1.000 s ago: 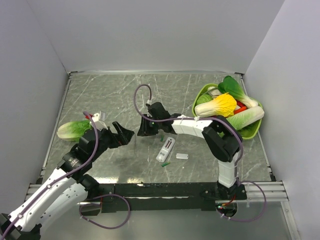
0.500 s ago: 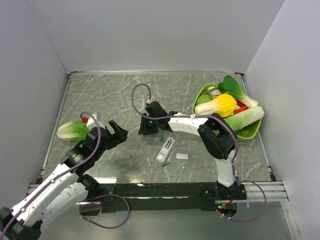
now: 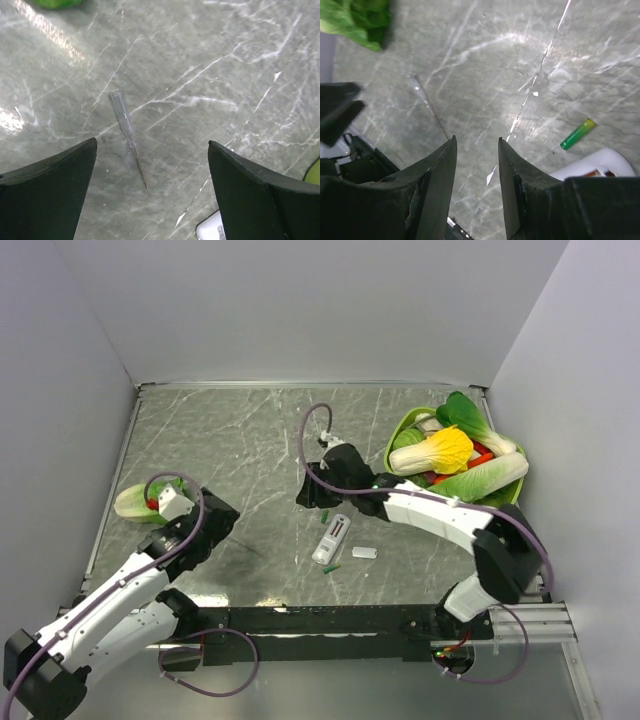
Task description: Unload the batteries from the remote control
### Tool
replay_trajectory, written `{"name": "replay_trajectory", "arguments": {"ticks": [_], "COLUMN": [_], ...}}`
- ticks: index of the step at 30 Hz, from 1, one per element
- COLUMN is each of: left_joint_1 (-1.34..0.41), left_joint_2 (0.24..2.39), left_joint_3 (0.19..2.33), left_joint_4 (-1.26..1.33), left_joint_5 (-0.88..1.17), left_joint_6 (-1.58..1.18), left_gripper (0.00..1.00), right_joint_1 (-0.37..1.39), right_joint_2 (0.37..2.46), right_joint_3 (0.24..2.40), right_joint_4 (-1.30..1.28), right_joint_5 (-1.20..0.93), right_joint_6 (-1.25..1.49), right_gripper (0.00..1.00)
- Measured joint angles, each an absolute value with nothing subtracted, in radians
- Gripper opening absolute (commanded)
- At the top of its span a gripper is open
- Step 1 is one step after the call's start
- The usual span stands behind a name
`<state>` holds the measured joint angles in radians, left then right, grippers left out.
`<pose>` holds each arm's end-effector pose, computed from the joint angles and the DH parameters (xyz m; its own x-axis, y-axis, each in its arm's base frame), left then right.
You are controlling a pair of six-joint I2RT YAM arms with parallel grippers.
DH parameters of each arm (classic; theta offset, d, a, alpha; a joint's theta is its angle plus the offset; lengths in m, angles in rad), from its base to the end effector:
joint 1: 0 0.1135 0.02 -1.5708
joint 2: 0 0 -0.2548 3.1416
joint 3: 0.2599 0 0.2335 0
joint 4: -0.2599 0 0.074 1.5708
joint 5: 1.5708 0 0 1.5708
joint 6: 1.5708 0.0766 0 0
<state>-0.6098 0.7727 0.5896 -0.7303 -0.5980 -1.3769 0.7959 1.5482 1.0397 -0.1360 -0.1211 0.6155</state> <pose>0.1512 -0.0530 0.2006 -0.3128 -0.7708 -0.5550 -0.5999 0.6134 -0.5137 0.2456 0.2641 0.2206 -0.7917 0.0107 -0.6108 -0.3916 0.7586 0.5208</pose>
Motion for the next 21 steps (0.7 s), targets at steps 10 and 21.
{"name": "replay_trajectory", "arguments": {"ticks": [10, 21], "left_joint_1": [-0.603, -0.601], "left_joint_2": [0.894, 0.788], "left_joint_3": [0.556, 0.546], "left_joint_4": [-0.700, -0.491], "left_joint_5": [-0.567, -0.404], "left_joint_6": [-1.486, -1.187], "left_gripper": [0.97, 0.97], "right_joint_1": [0.795, 0.795], "right_joint_2": [1.264, 0.946], "right_joint_3": [0.972, 0.830], "right_joint_4": [-0.145, -0.228], "right_joint_5": [-0.085, -0.084], "right_joint_6": [0.553, 0.457], "right_gripper": [0.54, 1.00]}}
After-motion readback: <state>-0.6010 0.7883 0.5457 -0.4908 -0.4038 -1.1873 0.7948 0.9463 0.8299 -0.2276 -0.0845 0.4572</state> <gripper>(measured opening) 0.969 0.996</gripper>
